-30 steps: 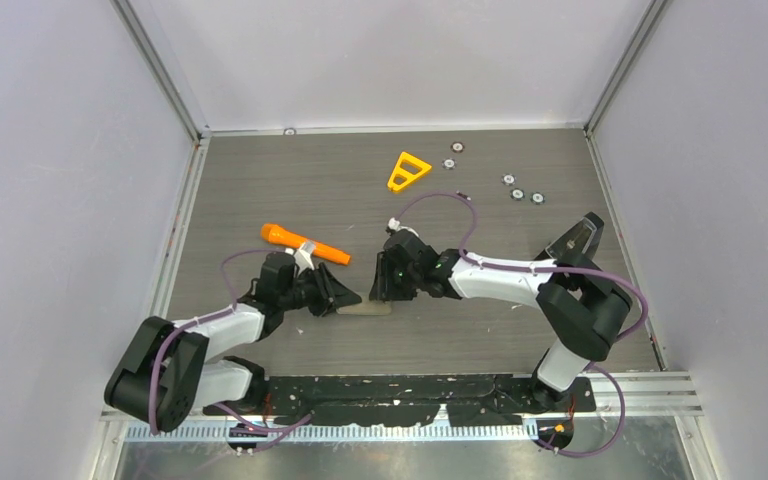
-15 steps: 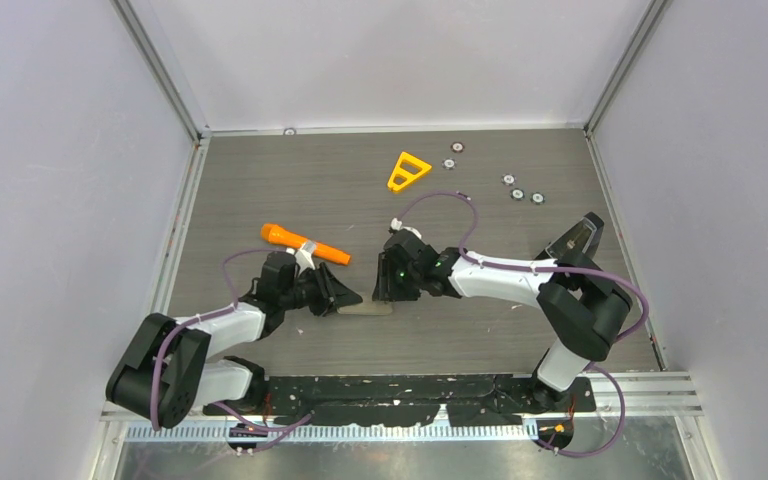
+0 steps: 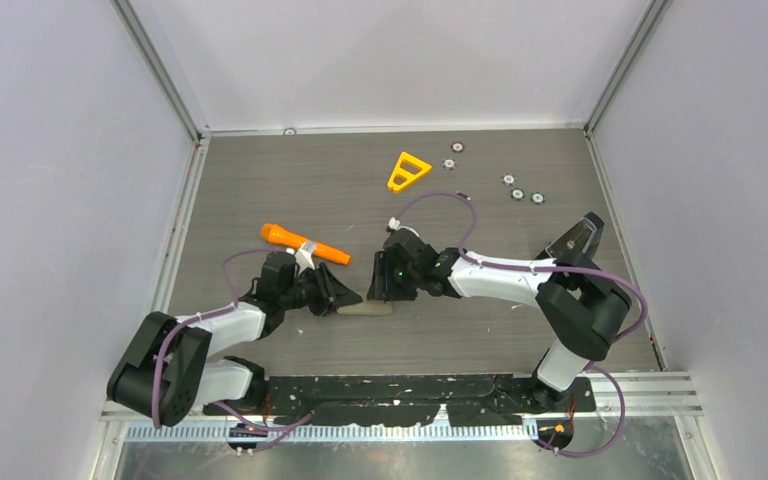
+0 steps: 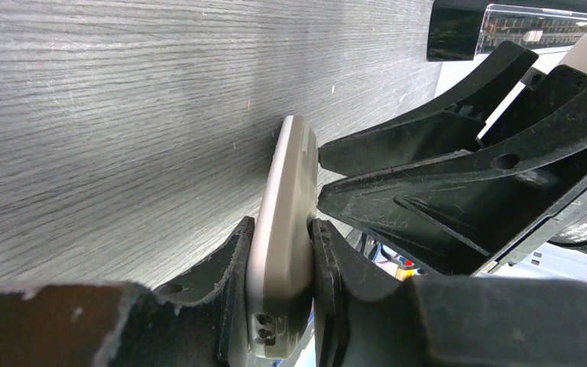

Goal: Load the batteries into the remote control

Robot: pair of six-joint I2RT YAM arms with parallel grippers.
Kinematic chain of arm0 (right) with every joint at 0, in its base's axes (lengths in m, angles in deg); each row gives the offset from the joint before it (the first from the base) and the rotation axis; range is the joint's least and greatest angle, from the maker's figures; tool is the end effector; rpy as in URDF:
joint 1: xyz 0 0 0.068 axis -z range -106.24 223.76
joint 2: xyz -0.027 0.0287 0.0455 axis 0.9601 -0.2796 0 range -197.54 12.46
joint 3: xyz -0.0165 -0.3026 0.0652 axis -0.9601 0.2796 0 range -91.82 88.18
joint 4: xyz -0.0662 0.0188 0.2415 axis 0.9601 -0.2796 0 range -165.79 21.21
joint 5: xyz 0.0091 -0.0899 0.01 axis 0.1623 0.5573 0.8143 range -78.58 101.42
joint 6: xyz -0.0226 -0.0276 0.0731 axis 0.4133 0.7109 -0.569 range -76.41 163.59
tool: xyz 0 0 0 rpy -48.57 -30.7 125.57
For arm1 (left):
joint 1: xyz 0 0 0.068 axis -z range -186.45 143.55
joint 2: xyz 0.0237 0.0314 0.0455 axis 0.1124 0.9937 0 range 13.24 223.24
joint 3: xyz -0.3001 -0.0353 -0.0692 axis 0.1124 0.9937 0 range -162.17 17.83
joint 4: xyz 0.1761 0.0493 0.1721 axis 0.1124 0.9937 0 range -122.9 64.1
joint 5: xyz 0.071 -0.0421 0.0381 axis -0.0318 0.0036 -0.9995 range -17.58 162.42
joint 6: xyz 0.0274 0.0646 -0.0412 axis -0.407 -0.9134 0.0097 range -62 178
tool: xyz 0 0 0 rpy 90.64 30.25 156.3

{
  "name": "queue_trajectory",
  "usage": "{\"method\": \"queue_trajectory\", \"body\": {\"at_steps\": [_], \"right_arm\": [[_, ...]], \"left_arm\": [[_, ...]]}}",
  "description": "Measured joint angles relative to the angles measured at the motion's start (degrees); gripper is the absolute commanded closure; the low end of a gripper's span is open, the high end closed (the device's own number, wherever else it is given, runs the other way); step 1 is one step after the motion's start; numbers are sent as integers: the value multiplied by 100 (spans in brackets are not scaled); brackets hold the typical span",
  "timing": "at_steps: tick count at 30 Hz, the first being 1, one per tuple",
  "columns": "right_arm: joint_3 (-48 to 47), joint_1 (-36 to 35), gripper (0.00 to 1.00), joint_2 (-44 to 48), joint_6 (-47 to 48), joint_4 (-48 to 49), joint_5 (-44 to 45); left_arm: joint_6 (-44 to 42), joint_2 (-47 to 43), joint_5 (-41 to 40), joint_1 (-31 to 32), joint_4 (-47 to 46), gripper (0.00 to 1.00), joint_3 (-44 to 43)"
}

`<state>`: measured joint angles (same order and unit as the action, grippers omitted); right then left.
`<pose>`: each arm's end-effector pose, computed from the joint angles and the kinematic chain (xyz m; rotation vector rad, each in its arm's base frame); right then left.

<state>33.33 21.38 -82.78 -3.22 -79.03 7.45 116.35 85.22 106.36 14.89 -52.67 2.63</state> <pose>0.2135 0.2853 0.1970 -0.1612 2.6350 0.7786 0.1819 -0.1134 0.1582 -0.4235 2.4369 -1.3537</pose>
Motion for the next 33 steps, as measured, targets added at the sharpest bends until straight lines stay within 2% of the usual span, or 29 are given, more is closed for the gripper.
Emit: {"method": "queue_trajectory", "body": {"at_steps": [6, 33], "right_arm": [[37, 0, 44, 9, -50, 87, -24], [240, -2, 45, 114, -94, 332, 15]], "left_arm": [[4, 46, 28, -15, -31, 100, 0], [17, 109, 61, -35, -81, 100, 0]]}}
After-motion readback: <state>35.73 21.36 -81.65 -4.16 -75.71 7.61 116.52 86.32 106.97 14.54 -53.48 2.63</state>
